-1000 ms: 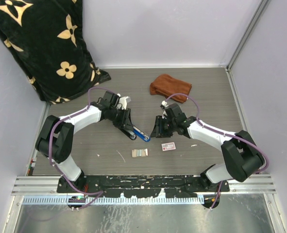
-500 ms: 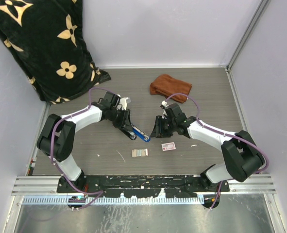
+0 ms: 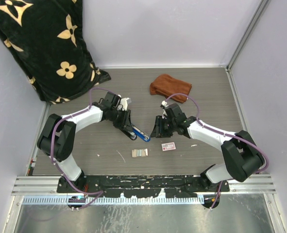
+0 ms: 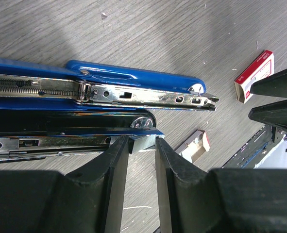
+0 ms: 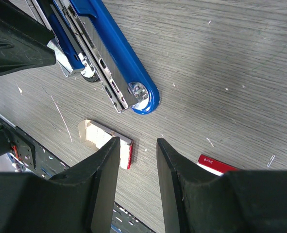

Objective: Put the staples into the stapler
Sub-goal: Adjust the staple in the stapler.

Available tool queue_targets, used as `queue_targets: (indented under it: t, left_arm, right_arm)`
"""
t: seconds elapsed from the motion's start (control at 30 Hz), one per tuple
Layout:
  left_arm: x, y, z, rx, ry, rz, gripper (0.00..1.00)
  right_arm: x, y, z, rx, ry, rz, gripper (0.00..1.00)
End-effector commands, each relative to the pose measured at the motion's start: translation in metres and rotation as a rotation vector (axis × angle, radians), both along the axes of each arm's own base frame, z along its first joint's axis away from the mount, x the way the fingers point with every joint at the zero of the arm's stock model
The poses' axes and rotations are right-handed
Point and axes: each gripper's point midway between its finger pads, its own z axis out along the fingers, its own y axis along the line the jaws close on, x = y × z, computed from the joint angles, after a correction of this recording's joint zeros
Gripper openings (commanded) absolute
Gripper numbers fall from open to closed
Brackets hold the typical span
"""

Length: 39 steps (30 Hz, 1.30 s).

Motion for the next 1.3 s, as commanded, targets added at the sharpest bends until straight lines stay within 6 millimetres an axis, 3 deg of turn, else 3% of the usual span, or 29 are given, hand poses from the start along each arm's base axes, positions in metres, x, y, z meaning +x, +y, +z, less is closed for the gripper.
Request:
queue_targets:
  t: [0.0,0.87,1.07,1.27]
  left_arm:
    - [0.003,0.003,-0.002,0.032,-0.017,0.007,0.31]
    - [0.027,0.025,-0.003,0.170,-0.129,0.078,0.35]
    - [0.033,0.025,0.013,0.153,-0.193,0.091,0.36]
    - [0.043,0.023,0.037,0.089,-0.260,0.136,0.47]
  right_arm:
    - [0.011,0.005,0.017,0.033,-0.057,-0.006,0.42]
    - [0.007,0.001,0.019,0.029,-0.070,-0.011,0.42]
    - [0.008,0.001,0.020,0.031,-0.075,-0.010,0.42]
    - [0.008,0.005,0.029,0.049,-0.114,0.017,0.46]
